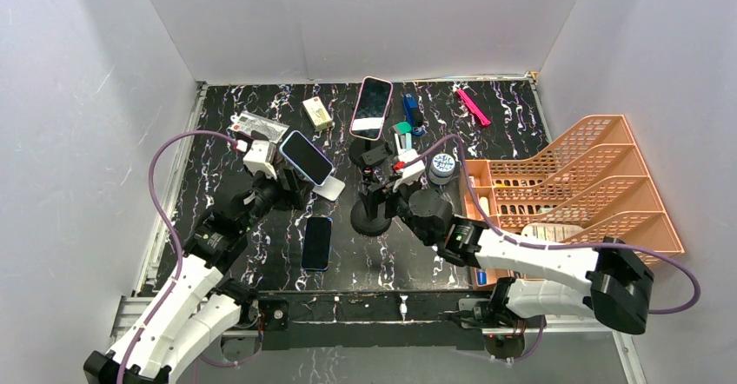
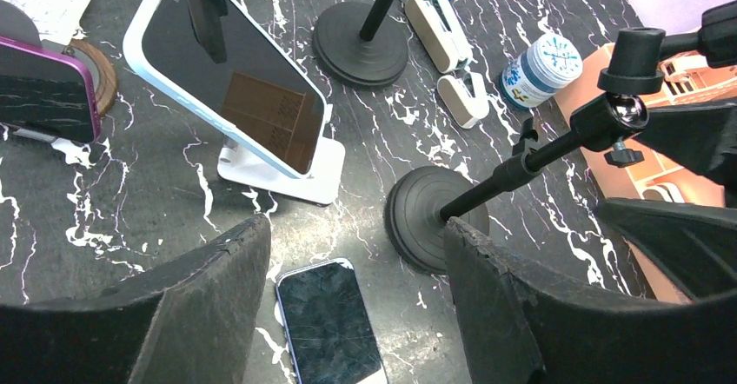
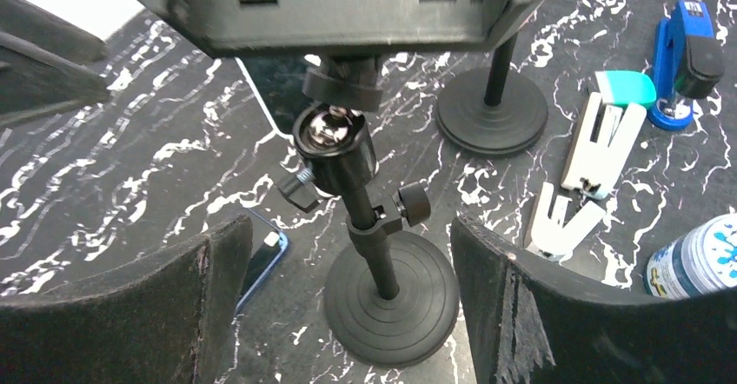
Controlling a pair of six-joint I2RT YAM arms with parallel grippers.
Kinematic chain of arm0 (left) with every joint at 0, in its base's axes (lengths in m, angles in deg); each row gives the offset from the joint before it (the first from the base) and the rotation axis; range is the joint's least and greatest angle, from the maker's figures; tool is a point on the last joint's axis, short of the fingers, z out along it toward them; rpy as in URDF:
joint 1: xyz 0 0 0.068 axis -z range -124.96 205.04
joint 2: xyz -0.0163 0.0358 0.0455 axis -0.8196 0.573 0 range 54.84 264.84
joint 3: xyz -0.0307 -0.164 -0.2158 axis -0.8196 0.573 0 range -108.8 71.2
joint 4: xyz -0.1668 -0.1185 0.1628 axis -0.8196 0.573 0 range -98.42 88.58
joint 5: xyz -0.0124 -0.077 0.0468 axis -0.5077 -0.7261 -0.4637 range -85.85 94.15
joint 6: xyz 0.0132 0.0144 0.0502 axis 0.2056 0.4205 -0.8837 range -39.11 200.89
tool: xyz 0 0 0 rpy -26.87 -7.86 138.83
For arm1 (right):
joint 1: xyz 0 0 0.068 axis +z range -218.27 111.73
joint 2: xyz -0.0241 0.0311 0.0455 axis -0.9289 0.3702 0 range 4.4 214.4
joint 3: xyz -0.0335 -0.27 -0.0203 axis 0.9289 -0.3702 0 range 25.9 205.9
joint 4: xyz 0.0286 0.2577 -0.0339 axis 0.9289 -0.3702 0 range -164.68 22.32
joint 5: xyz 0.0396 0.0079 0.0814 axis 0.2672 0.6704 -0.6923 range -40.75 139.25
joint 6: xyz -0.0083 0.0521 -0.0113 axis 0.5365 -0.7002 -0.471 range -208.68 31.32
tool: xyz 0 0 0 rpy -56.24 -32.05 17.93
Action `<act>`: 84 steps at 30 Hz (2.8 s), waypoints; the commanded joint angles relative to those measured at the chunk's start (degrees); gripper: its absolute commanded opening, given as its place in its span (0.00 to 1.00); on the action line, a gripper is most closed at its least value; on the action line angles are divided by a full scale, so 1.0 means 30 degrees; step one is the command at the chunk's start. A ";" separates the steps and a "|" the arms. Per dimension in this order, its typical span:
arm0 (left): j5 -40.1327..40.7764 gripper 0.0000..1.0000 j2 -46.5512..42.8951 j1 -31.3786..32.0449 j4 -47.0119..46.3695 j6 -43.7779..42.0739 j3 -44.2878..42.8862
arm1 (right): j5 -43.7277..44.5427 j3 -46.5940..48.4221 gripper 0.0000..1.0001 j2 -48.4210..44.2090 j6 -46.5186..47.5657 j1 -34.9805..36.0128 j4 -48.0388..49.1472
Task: Remove the phone from the phone stand
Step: Pick up the phone stand at the center of the board, then place the phone stand at the center of the board.
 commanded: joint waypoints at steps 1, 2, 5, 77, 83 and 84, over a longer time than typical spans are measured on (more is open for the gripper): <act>0.0151 0.69 -0.0195 0.0236 -0.0568 -0.0177 -0.0098 | 0.1369 0.0984 0.90 0.0855 0.0072 0.0083 0.2507; 0.0210 0.69 -0.0240 0.0278 -0.0588 -0.0204 -0.0086 | 0.1444 0.0917 0.89 0.1014 0.0174 0.0087 0.2829; 0.0372 0.69 -0.0398 0.0267 -0.0511 -0.0226 -0.0089 | 0.1647 0.1001 0.87 0.1558 0.0477 0.0072 0.3583; 0.0374 0.68 -0.0823 0.0524 -0.0517 -0.0104 -0.0006 | -0.2091 1.1318 0.00 0.2334 0.0997 -1.0829 -0.4620; 0.0374 0.68 -0.0589 0.0618 -0.0613 -0.0062 0.0029 | -0.2135 1.2304 0.00 0.3108 0.0975 -1.2224 -0.4412; 0.0374 0.68 -0.0568 0.0633 -0.0604 -0.0073 0.0021 | -0.2252 1.2590 0.00 0.3328 0.0847 -1.2562 -0.4412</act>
